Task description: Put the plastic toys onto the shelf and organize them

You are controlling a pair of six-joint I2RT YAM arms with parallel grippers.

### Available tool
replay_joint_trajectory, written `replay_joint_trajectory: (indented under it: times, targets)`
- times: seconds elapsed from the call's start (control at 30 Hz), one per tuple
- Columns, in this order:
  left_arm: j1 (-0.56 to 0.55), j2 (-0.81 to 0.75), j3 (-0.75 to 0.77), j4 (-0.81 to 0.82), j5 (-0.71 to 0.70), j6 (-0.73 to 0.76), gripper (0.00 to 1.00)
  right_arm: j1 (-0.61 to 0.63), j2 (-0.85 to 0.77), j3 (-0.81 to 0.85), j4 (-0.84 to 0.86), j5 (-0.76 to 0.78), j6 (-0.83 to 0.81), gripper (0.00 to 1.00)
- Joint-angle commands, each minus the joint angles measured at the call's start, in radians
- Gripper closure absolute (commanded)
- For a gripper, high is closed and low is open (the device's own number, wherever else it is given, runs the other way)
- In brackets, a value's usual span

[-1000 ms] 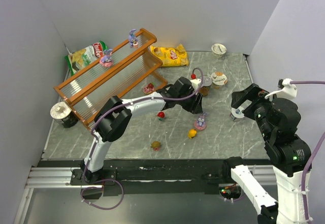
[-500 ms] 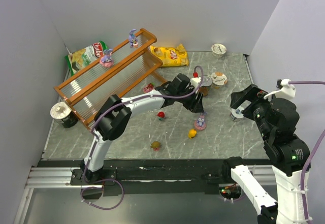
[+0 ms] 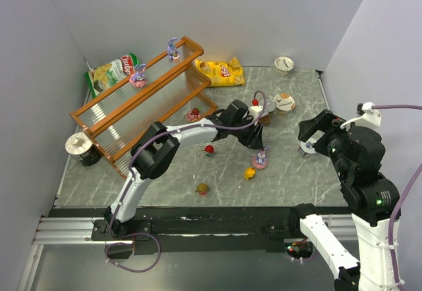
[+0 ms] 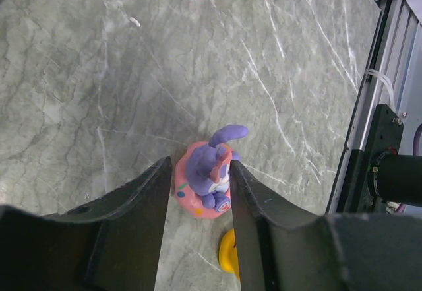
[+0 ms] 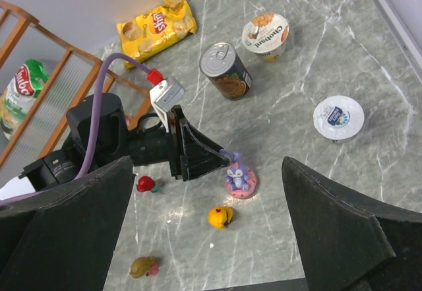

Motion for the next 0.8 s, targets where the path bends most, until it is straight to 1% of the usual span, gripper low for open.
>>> replay_joint_trajectory:
  times: [0.0,0.2,0.27,0.37,0.5,0.57,0.63,0.67,0.73,0.77]
  targets:
    - [0.004,-0.001,0.041,0.058,0.033,-0.003,0.55,0.0,-0.016,-0.004,0.02,0.024,-0.005,0.0]
    - [0.002,0.013,0.056,0.062,0.039,-0.018,0.57,0.0,-0.016,-0.007,0.015,0.027,-0.011,0.0]
    - [0.002,0.019,0.059,0.088,0.043,-0.024,0.58,0.0,-0.018,-0.007,0.014,0.029,-0.014,0.0]
    - [0.004,0.028,0.07,0.079,0.054,-0.026,0.62,0.0,-0.018,-0.009,0.012,0.03,-0.016,0.0]
    - [0.002,0.034,0.068,0.078,0.065,-0.029,0.7,0.0,-0.019,-0.012,0.01,0.035,-0.02,0.0]
    - [0.002,0.036,0.071,0.075,0.065,-0.029,0.77,0.0,-0.019,-0.013,0.01,0.035,-0.023,0.0]
    - [0.004,0.034,0.074,0.073,0.06,-0.026,0.8,0.0,-0.019,-0.015,0.01,0.035,-0.022,0.0]
    - [0.002,0.034,0.073,0.073,0.059,-0.026,0.87,0.0,-0.021,-0.018,0.012,0.032,-0.02,0.0]
    - [0.002,0.021,0.065,0.049,0.037,-0.018,0.96,0.0,-0.021,-0.021,0.017,0.027,-0.02,0.0]
    - [0.002,0.013,0.062,0.044,0.022,-0.015,0.99,0.0,-0.022,-0.024,0.018,0.027,-0.02,0.0]
